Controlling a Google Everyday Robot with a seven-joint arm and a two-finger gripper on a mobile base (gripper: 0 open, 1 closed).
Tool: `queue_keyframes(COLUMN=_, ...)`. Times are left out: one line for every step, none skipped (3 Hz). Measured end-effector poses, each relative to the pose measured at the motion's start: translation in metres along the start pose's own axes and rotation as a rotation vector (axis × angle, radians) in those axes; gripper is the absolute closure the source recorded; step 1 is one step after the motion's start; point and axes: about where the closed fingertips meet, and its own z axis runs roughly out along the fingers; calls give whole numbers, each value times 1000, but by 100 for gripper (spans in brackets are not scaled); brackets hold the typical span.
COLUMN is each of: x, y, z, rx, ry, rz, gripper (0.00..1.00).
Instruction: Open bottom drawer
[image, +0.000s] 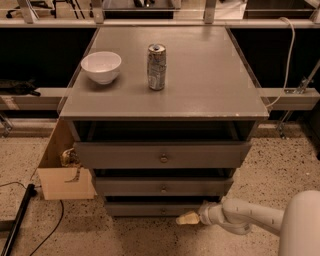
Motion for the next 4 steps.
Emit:
queue_keyframes(x=1, y=-12, z=1, rx=-2, ry=-46, rz=-52, gripper=0)
queue_keyframes(x=-5, y=-25, z=5, rx=-10, ry=-114, rz=-86, gripper=0)
queue_keyframes(x=-18, y=-43, z=12, rx=-17, ry=-222, rz=-84, gripper=0)
queue_keyframes(x=-18, y=-43, z=12, rx=-17, ry=-222, rz=-84, gripper=0)
